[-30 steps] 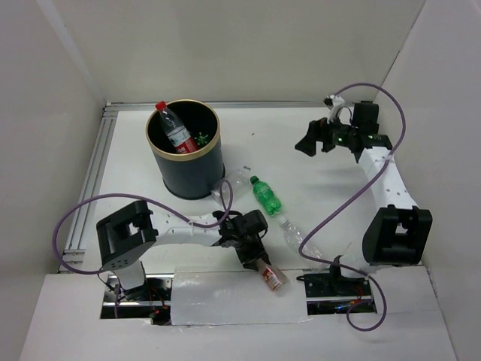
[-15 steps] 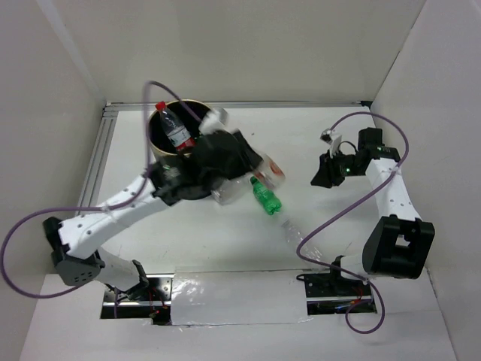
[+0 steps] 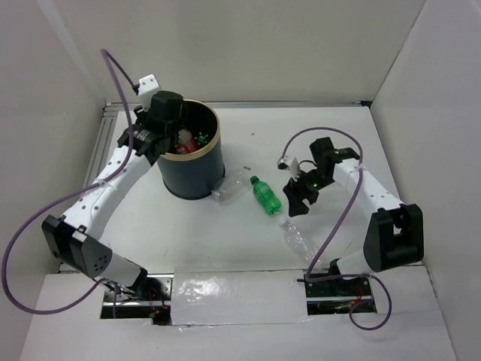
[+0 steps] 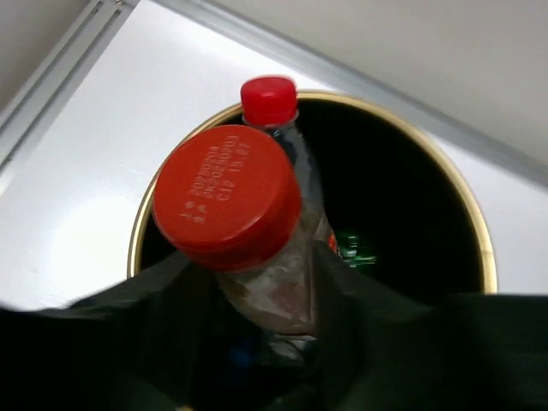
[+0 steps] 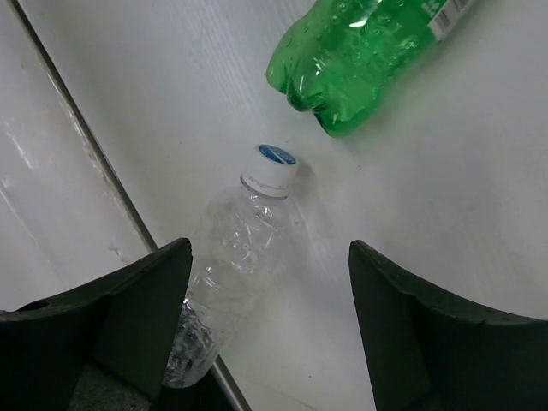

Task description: Put the plastic bottles in the bin

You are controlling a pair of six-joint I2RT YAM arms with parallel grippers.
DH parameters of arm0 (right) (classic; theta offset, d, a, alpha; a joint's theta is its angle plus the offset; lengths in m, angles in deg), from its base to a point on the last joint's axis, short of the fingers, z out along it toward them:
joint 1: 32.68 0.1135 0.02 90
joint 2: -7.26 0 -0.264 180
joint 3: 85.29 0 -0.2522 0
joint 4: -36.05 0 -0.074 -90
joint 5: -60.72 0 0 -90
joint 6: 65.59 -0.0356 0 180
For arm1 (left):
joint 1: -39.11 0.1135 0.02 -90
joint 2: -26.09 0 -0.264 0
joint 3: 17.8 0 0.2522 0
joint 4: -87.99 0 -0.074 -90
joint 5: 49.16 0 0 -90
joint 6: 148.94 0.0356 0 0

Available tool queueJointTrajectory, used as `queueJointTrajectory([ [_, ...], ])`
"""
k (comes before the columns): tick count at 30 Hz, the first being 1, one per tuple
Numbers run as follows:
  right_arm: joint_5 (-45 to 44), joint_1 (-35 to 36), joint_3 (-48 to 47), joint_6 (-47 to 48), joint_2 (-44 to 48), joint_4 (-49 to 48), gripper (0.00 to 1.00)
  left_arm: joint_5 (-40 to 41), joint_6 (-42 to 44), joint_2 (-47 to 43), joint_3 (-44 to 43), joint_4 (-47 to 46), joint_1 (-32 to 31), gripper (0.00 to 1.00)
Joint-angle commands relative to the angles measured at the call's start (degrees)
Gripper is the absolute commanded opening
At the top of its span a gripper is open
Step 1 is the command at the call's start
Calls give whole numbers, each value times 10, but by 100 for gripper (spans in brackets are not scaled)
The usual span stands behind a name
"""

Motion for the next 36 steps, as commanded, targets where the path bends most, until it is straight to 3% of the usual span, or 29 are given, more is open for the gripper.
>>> queueJointTrajectory([
  [1, -72, 45, -12, -17, -15, 12, 81, 19, 46, 21, 1, -23, 8, 67],
  [3, -99, 66, -7, -17, -22, 6, 82, 19, 52, 21, 1, -23, 13, 88],
  [5, -122, 92, 1, -17, -29, 0, 82, 19, 58, 21, -5, -23, 24, 97],
  [10, -147, 139, 1, -28, -79, 6, 82, 14, 121, -6, -15, -49, 4, 100],
  [14, -167, 163, 12, -34, -112, 1, 82, 8, 199, -60, 14, -107, -59, 100],
  [20, -214, 186, 45, -40, -143, 1, 80, -23, 288, -142, 141, -197, -196, 100],
  [23, -226, 186, 52, -34, -148, 1, 62, -18, 288, -148, 192, -213, -258, 100],
  [24, -226, 180, 52, -34, -148, 14, 38, -11, 288, -148, 218, -221, -284, 100],
  [26, -192, 160, 35, -11, -137, 37, 20, -1, 267, -142, 233, -226, -299, 100],
  [27, -182, 154, 25, -4, -129, 51, 5, -6, 256, -135, 239, -226, -310, 100],
  [28, -173, 148, 11, 6, -109, 84, 0, -17, 246, -127, 247, -226, -310, 100],
  [32, -150, 114, -103, 52, -59, 161, 0, -42, 136, -91, 245, -195, -322, 99],
  [36, -175, 71, -275, 66, -40, 144, 0, -27, 22, -61, 240, -141, -336, 99],
])
